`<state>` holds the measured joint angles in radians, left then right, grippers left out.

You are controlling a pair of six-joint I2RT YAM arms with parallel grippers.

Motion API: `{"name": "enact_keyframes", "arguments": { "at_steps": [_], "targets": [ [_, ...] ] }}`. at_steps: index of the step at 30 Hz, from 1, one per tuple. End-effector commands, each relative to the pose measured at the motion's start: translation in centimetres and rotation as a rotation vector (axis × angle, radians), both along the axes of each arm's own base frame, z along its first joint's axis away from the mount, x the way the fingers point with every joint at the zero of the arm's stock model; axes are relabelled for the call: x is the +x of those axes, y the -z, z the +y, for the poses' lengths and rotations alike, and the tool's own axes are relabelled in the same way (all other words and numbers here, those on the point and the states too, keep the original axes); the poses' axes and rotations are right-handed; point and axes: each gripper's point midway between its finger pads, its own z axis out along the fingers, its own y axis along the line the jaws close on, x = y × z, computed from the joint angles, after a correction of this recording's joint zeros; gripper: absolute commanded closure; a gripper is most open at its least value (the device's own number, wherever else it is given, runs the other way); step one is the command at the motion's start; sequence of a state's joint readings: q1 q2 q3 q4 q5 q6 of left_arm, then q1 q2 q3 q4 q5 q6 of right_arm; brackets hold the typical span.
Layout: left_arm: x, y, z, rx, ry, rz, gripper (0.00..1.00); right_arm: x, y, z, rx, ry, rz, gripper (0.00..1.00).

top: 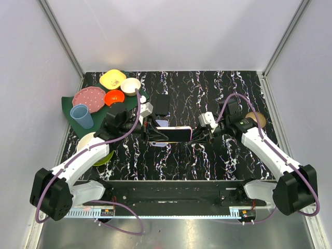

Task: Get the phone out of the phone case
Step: Remove the phone case from the phone.

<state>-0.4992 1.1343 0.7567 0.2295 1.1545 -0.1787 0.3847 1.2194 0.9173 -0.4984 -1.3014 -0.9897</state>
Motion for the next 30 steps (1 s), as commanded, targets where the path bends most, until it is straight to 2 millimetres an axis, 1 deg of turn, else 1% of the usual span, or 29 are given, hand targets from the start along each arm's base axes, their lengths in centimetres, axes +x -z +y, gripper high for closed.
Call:
{"name": "enact_keyframes", "arguments": {
  "at_steps": [1,7,13,22,30],
  "targets": [
    [-4.8,-1.2,-0.1,-0.031,0.254,0.0,1.0,1.6,-2.3,0.8,0.067,-0.014,-0.221,0.98],
    [-5.4,-1.1,0.0,-0.034,0.282,-0.001,1.0,1.8,-1.9,0.8,0.062,-0.009,-0.248,0.97],
    [-5.6,-1.0,0.1,-0.032,0.283,0.003,1.0,2.5,-1.4,0.8,0.051,0.009,-0.275,0.97],
    [-5.7,-0.8,0.1,-0.034,0.293,-0.004,1.0,2.9,-0.9,0.8,0.045,0.021,-0.291,0.96],
    [-6.6,-0.9,0.6,-0.055,0.363,-0.045,1.0,3.0,-0.9,0.8,0.045,0.026,-0.302,0.96]
  ]
}}
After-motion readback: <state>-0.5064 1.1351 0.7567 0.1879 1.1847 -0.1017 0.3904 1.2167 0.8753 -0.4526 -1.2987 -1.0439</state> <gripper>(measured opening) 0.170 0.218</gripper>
